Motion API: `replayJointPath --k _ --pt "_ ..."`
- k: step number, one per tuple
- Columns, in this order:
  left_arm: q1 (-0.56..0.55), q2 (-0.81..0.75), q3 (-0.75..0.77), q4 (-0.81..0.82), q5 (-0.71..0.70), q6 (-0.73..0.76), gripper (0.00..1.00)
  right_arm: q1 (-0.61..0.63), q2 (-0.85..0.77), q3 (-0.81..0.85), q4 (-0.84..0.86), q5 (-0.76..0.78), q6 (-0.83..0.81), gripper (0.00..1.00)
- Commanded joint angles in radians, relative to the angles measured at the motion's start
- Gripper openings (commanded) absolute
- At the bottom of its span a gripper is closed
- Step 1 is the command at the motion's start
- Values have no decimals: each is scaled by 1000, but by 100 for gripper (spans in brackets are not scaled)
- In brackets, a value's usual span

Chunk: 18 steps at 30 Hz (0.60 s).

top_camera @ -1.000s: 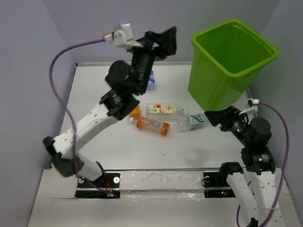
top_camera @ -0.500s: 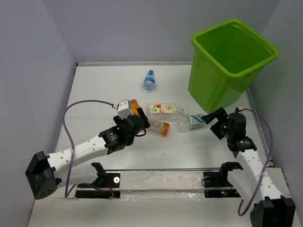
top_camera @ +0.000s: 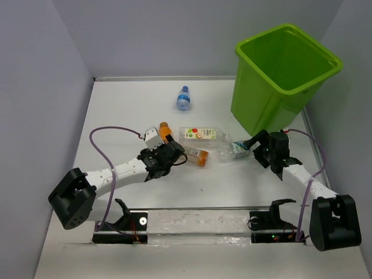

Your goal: Put the plastic bottles in the bin

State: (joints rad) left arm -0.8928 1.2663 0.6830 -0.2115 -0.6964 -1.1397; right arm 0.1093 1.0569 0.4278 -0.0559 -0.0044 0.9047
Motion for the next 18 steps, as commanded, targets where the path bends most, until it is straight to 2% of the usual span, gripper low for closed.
replayJointPath --k 1,11,18 --pt "9 51 47 4 -42 -46 99 42 69 57 129 93 -18 100" --pt "15 117 39 67 -48 -38 99 165 238 114 220 156 -32 100" --pt "22 185 69 86 -58 -20 99 165 304 112 245 187 -35 99"
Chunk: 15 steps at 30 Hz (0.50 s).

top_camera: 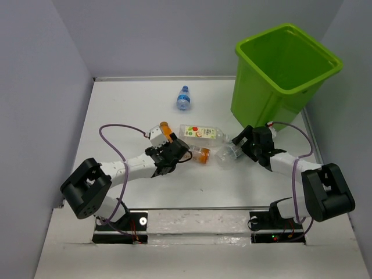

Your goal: Put the plastic bottles in the bin

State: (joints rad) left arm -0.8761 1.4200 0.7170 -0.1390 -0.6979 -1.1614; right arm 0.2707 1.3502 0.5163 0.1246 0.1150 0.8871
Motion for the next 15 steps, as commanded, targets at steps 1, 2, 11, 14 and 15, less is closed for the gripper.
replayJointPath --k 1,2,11,14,15 --pt "6 37 36 16 -58 2 99 4 10 22 64 71 -19 97" --pt "6 48 36 19 -55 2 99 4 13 18 64 72 -19 94" --pt "6 69 24 30 -58 -4 98 16 -212 -88 -6 12 -71 41" --pt "6 33 1 36 -52 0 98 28 -353 -113 -116 -17 -91 40" --pt "6 19 -5 41 -49 5 98 28 -456 -111 -162 -20 -100 40"
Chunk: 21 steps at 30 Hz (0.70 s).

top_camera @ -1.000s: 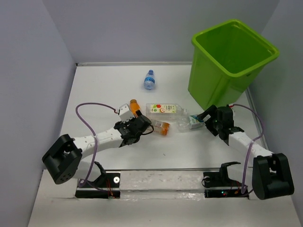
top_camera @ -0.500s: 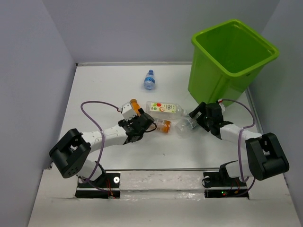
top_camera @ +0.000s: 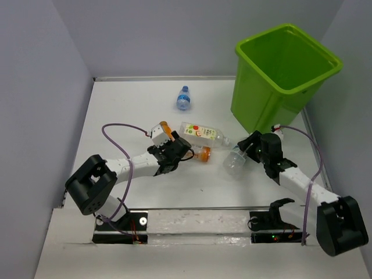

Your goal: Put the plastic bottles in the bin

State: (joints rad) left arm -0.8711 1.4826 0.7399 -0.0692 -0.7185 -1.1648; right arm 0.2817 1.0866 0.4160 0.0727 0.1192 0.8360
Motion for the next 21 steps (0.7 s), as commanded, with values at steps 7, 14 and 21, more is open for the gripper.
replayJointPath --k 7,14,21 --pt "0 -197 -79 -4 40 50 99 36 -510 186 -349 -203 -113 32" --pt "-2 -387 -102 49 100 123 99 36 -250 772 -386 -327 -348 32" --pt "-2 -430 -42 105 143 261 99 36 81 1323 -386 129 -632 30"
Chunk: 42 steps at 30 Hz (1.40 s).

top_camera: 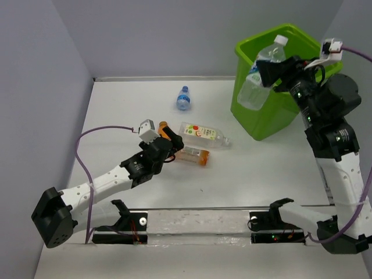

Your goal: Put the plastic bottles in the bin

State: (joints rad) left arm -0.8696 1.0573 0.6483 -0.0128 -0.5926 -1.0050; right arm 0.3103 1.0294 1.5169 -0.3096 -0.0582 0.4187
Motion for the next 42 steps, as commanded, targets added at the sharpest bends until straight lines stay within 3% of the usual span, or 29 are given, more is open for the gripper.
replayJointPath --k 1,3,8,9,11,12,13,14,18,21,23,30,34,42 --pt "-3 0 60 60 25 121 99 7 225 273 -3 358 -288 29" --pt "-3 24 89 82 63 201 99 -28 343 412 1 470 -358 29" --pt "-3 78 154 97 99 342 99 -186 483 546 -2 503 -371 28" --pt "-3 82 160 100 105 365 99 -224 494 548 -3 502 -365 32" --pt "-3 101 180 122 119 442 99 -235 512 539 -9 480 -371 56" --pt "-3 107 189 128 125 468 99 -235 517 539 -26 450 -377 87" --pt "-3 116 210 138 137 523 99 -235 520 545 -66 434 -373 97" --pt "-3 137 218 149 155 558 99 -235 509 543 -81 407 -367 100" --pt "-2 207 270 166 177 687 99 -235 442 528 -140 214 -315 100" --pt "38 269 332 142 89 636 99 -235 349 446 -145 45 -229 96" --pt "114 329 394 134 169 603 99 -206 290 320 -116 -72 -192 92" --pt "234 703 804 -59 200 635 99 82 46 -129 41 -138 -115 90" --pt "274 887 1010 -131 243 680 99 185 -61 -369 135 -176 -70 88" --pt "339 1220 1439 -282 247 720 99 323 -135 -661 184 -232 -77 88"
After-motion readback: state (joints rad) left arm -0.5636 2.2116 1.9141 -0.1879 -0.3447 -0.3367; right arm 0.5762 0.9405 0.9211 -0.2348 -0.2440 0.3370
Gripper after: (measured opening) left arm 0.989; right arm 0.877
